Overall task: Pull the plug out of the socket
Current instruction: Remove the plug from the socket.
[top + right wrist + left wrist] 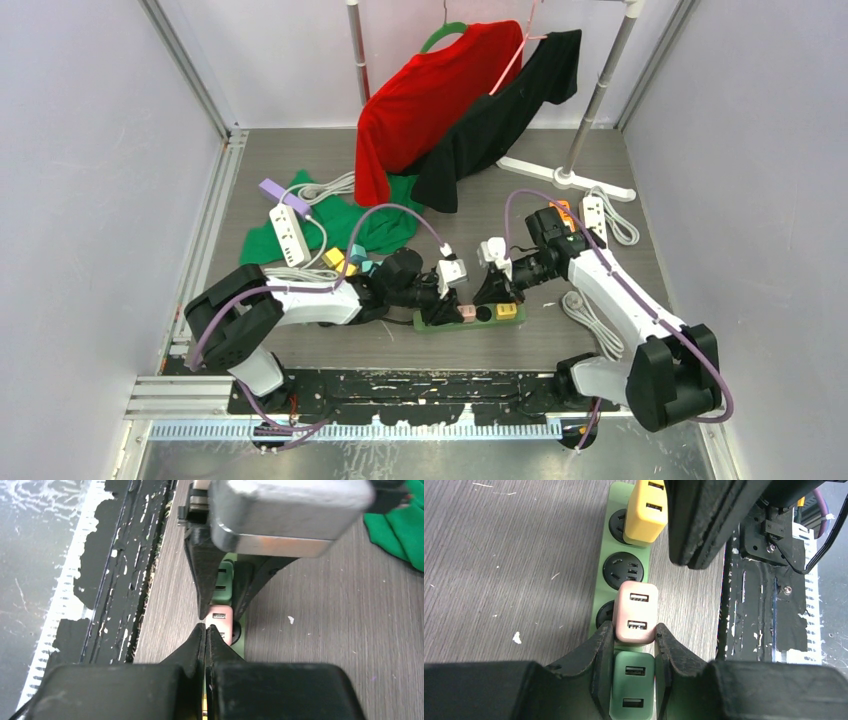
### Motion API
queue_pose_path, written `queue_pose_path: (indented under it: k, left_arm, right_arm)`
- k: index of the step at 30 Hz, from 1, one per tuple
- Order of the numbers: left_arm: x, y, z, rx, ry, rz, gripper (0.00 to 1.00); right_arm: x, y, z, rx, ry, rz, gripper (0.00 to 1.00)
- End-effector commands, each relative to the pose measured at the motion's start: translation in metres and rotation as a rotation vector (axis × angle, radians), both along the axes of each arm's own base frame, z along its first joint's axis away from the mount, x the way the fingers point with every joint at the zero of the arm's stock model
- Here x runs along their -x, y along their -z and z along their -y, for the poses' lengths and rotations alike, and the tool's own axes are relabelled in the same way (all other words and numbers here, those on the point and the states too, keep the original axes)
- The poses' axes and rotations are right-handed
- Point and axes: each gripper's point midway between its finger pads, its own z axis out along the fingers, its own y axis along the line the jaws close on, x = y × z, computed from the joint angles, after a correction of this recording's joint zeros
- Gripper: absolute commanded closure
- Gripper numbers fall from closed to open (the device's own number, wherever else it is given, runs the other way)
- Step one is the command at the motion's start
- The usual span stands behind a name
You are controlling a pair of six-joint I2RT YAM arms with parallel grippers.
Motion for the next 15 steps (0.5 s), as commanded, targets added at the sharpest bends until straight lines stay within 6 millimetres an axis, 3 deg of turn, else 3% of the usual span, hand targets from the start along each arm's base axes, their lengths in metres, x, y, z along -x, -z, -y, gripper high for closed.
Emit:
queue_pose_path:
  k: [1,4,6,7,9,11,13,15]
  left_arm:
    - [0.009,0.079,-0.052,-0.325,-0.081,-0.081,1.0]
    - [0.007,0.074,-0.049,-0.313,-0.08,-0.075,1.0]
    - [0.006,0.07,-0.047,-0.303,-0.083,-0.072,1.0]
    - [0.006,0.068,-0.047,-0.299,-0.086,-0.072,1.0]
    - [0.005,0.064,-0.045,-0.29,-0.089,-0.072,1.0]
    - [0.004,0.06,-0.043,-0.277,-0.09,-0.072,0.98]
    - [0.003,0.054,-0.04,-0.262,-0.089,-0.069,0.93]
    - [0.002,0.048,-0.037,-0.246,-0.087,-0.061,0.88]
  right_arm:
    - [-0.021,-0.034,-0.002,-0.063,0.095,0.022,0.99]
    - [-0.035,-0.036,0.015,0.01,0.192,0.027,0.99]
    - [-0.033,-0.025,0.027,0.081,0.216,0.004,0.98]
    - [-0.025,-0.016,0.035,0.125,0.184,0.001,0.89]
    - [-0.003,0.0,0.049,0.17,0.004,0.086,0.49]
    - [0.008,0.007,0.052,0.167,-0.055,0.1,0.25]
    - [0.013,0.01,0.049,0.144,-0.078,0.117,0.12]
    - [0.008,0.018,0.048,0.171,-0.061,0.122,0.11]
